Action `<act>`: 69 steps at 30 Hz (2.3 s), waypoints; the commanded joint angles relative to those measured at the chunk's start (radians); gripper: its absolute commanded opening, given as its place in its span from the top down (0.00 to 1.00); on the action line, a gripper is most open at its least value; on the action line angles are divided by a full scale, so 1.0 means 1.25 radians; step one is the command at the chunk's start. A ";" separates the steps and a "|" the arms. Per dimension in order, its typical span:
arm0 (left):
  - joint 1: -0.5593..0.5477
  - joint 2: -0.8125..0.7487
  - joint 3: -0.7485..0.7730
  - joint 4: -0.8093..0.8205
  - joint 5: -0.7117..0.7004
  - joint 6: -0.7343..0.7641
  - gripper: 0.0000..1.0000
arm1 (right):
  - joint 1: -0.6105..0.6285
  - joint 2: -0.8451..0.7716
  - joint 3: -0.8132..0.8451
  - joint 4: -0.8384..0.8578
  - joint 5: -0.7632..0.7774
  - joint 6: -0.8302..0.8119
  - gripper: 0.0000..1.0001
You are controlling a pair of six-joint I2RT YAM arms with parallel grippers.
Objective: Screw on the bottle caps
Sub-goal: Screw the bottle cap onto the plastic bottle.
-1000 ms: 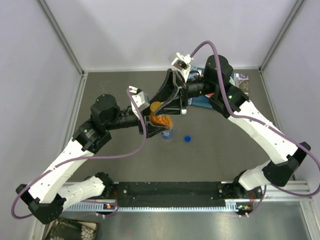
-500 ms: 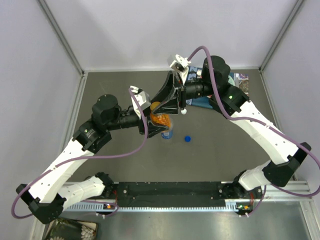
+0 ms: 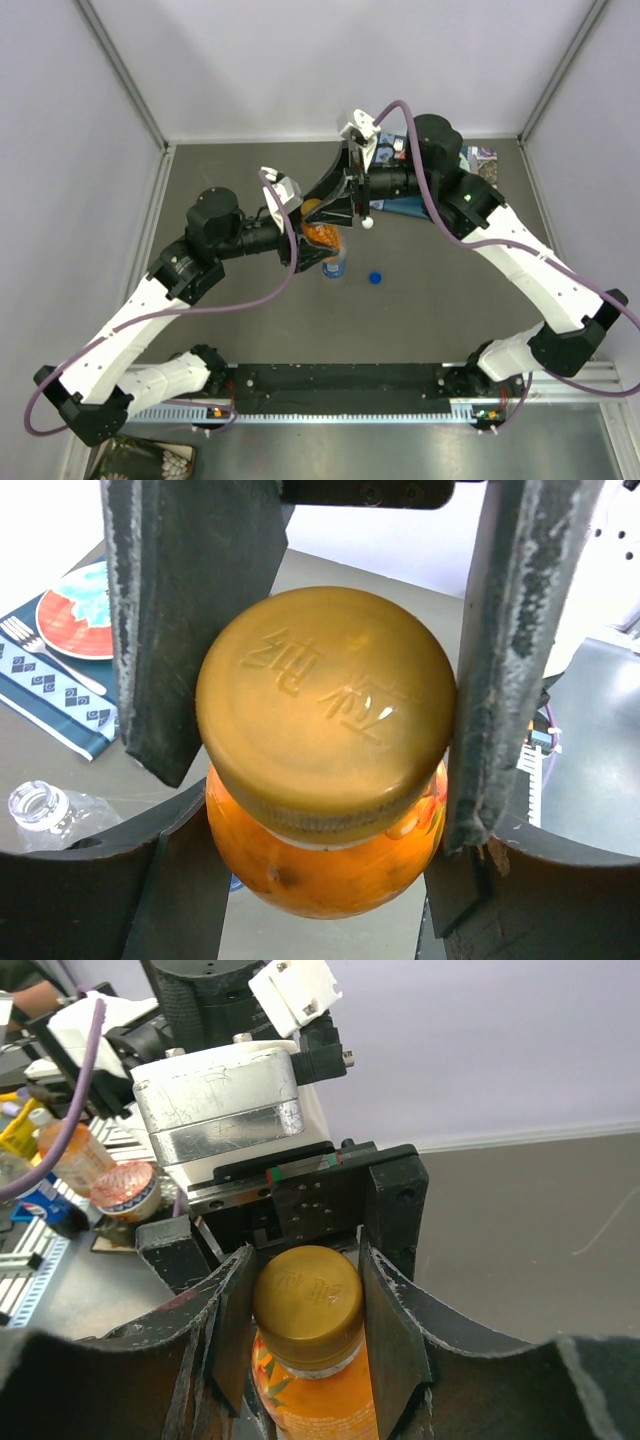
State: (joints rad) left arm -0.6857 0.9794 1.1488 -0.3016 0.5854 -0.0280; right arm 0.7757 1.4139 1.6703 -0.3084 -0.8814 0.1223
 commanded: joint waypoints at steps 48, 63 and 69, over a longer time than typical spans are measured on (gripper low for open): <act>0.025 -0.071 -0.042 0.065 -0.233 0.016 1.00 | 0.160 -0.062 0.204 -0.139 0.910 0.041 0.15; 0.027 -0.041 -0.053 0.203 0.406 -0.132 1.00 | -0.059 -0.184 -0.029 0.140 -0.112 0.116 0.13; 0.026 -0.010 -0.039 0.257 0.532 -0.176 1.00 | -0.074 -0.152 -0.113 0.500 -0.290 0.334 0.18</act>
State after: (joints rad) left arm -0.6537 0.9478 1.0817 -0.0982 1.0740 -0.1871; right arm 0.7071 1.1877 1.5841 -0.0750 -0.9810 0.3424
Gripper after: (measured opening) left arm 0.691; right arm 0.835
